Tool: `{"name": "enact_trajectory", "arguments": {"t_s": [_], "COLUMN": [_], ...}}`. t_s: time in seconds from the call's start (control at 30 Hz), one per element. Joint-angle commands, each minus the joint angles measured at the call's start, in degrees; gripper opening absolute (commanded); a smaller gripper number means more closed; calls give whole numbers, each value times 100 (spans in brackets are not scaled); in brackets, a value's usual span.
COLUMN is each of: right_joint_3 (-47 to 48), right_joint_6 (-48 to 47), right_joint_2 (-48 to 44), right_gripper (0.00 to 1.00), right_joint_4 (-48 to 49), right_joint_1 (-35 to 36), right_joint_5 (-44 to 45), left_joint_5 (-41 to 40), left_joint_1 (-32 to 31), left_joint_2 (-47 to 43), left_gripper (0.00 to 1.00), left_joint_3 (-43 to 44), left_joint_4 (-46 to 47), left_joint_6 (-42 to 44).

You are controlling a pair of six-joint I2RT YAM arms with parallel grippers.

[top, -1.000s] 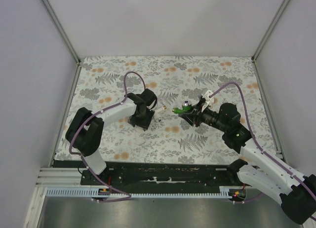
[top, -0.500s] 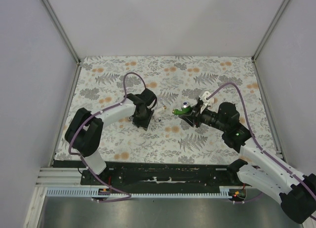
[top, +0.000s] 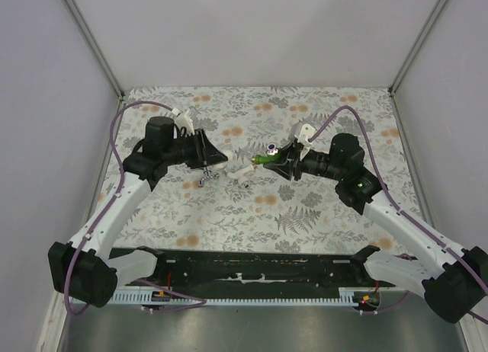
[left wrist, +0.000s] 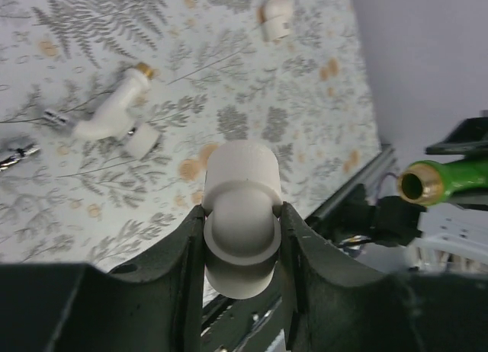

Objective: Install the water faucets

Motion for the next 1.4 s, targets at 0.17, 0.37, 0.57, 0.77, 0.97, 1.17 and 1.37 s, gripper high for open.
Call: {"name": "enact_trajectory", "arguments": {"t_s": [0.17,0.37,0.57,0.77,0.97,1.17,1.37], "right_joint_3": [791,773,844,686,729,852,913], "right_joint_6": [-1500,-2150,-3090,-3610,-3690,-3672,-3742], "right_joint_2": [434,514,514,487,549,531,443], "right_gripper": [0,0,0,0,0,0,0], "right_joint_4": [631,1476,1573,2178,2619,2725,2619], "right_joint_1": [-6,-6,-6,-6,-6,-6,-6], "right_joint_5": [-1024,-1279,-1376,-1192,-1314,-1692,-1868], "left_joint_5": [2358,2666,2789,2894,3315,3659,3835], "left_joint_1": [446,463,481,507,507,507,507], "left_joint_2": [-433,-389,-494,-609,-548,-372,-187], "left_gripper": [2,2,2,2,2,2,2], "left_joint_3": [-554,-589,-624,-606,-405,-80,175], "left_joint_4": [2593,3814,4273,4413,4511,4642,5266], "left_joint_6": [-2286,-4051,-5108,-5723,-5953,-6181,-6796]}}
